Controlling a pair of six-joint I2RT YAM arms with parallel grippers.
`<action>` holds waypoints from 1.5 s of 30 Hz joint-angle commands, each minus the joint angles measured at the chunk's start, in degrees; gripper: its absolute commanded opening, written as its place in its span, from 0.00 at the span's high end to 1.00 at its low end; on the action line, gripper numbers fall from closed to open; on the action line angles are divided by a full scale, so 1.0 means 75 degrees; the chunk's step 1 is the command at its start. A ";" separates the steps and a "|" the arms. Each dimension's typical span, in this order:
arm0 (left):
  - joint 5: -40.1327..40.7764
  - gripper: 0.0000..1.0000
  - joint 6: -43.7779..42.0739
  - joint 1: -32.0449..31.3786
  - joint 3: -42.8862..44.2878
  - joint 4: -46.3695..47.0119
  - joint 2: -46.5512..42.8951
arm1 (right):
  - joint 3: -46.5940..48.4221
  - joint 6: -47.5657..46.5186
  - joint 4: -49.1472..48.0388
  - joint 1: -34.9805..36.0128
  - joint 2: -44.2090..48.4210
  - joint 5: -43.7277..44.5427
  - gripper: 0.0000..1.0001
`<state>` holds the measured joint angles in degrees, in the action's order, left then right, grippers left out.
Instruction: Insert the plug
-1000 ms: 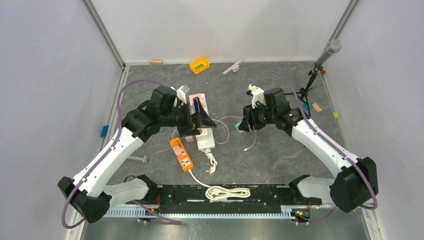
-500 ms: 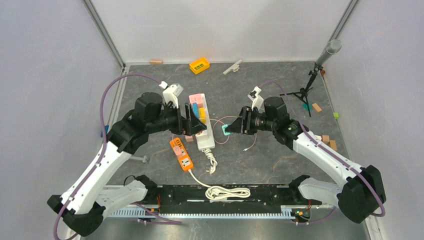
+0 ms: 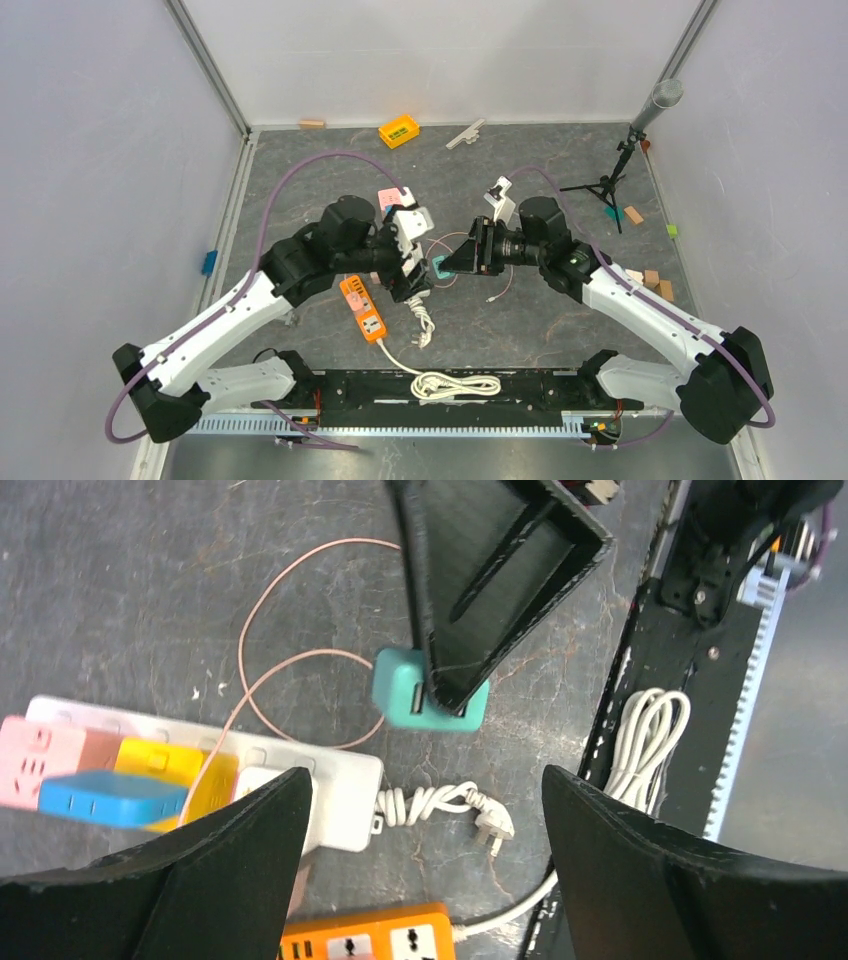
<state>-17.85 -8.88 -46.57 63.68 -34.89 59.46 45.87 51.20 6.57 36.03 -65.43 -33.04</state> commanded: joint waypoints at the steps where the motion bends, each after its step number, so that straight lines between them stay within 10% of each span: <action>1: 0.0015 0.09 -0.1428 -0.0421 0.0229 0.0536 0.0301 | 0.0400 0.0172 -0.0348 0.0128 -0.0002 -0.0143 1.00; 12: 0.1251 0.18 -0.1388 -0.1228 0.0196 0.0856 0.1031 | 0.0380 0.0365 -0.0530 0.0229 0.0011 -0.0195 1.00; 26: 0.2344 0.59 -0.0494 -0.1420 0.0041 0.1485 0.0997 | 0.0237 0.0433 -0.0605 0.0247 0.0039 -0.0245 0.97; 35: 0.2258 0.98 -0.0151 -0.1420 -0.0539 0.1347 0.0379 | 0.0486 -0.0428 0.0355 0.0229 0.0199 0.0452 0.12; 45: 0.4021 0.98 0.1072 -0.1399 -0.0924 -0.0603 -0.0810 | 0.0509 -0.2247 0.1695 0.0320 0.0040 0.1039 0.02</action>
<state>1.87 -9.19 -57.25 56.29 -32.95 56.80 47.68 42.96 13.98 37.65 -64.95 -28.16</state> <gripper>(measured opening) 0.527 0.979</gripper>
